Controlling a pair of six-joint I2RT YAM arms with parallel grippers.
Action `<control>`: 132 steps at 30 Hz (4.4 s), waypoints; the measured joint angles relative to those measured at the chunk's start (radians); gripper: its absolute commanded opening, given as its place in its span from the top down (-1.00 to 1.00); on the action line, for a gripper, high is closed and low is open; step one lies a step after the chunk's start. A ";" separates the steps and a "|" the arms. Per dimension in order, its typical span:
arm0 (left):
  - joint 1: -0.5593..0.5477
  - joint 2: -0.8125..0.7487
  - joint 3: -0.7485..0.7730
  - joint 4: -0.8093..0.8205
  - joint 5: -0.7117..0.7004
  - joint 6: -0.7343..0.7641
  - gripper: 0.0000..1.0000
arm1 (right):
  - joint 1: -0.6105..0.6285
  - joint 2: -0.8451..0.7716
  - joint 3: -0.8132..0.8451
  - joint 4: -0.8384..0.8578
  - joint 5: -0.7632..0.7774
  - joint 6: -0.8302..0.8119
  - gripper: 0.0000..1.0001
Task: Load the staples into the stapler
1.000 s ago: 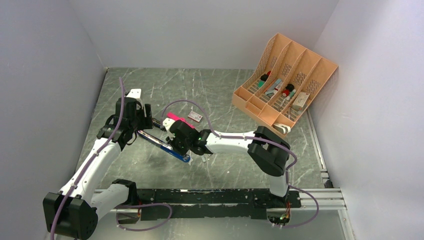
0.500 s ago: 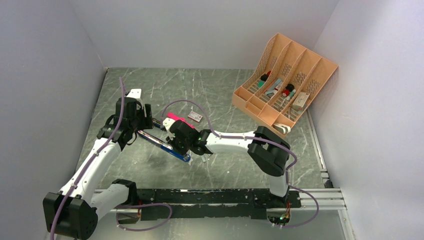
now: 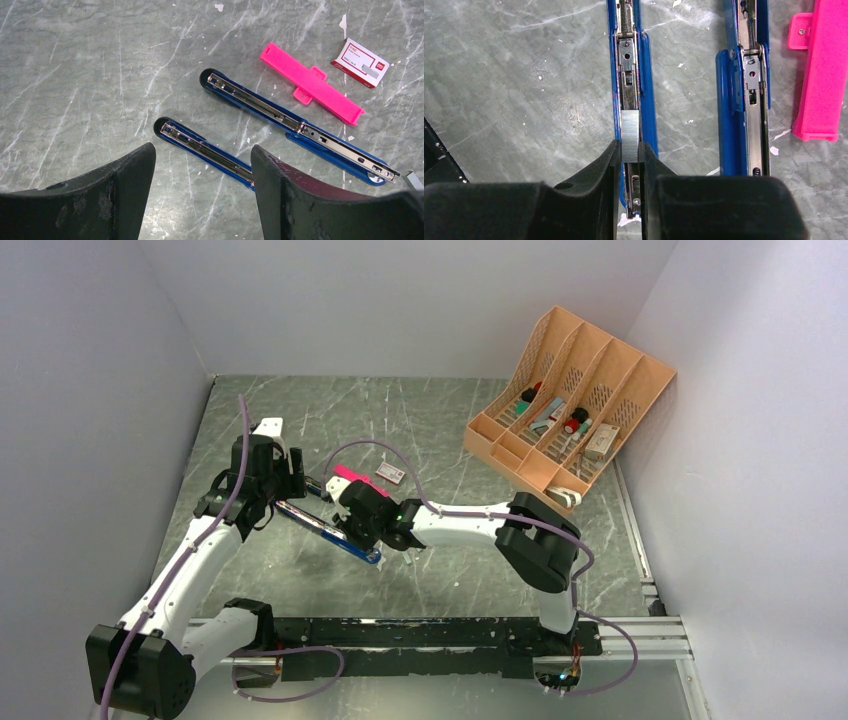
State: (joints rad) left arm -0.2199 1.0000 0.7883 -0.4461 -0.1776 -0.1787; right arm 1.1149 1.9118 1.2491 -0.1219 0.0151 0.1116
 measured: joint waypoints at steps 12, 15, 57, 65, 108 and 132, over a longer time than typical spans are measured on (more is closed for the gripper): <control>0.000 0.000 0.000 0.000 0.000 0.000 -0.48 | 0.000 -0.002 -0.006 0.014 0.002 0.005 1.00; 0.000 0.000 0.000 0.000 0.000 0.000 -0.48 | 0.000 -0.007 -0.017 0.022 0.002 0.006 1.00; 0.000 0.000 0.000 0.000 0.000 0.000 -0.48 | 0.000 -0.025 -0.032 0.033 0.020 0.015 1.00; 0.000 0.000 0.000 0.000 0.000 0.000 -0.48 | 0.000 -0.015 -0.024 0.025 0.018 0.015 1.00; 0.000 -0.002 0.000 0.000 0.000 0.000 -0.48 | 0.000 -0.014 -0.021 0.018 0.027 0.015 1.00; 0.000 -0.008 0.000 0.000 0.000 0.000 -0.48 | 0.000 -0.002 0.000 -0.003 0.023 0.014 1.00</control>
State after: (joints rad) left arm -0.2199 0.9924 0.7883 -0.4461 -0.1776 -0.1787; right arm 1.1149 1.9102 1.2491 -0.1249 0.0376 0.1261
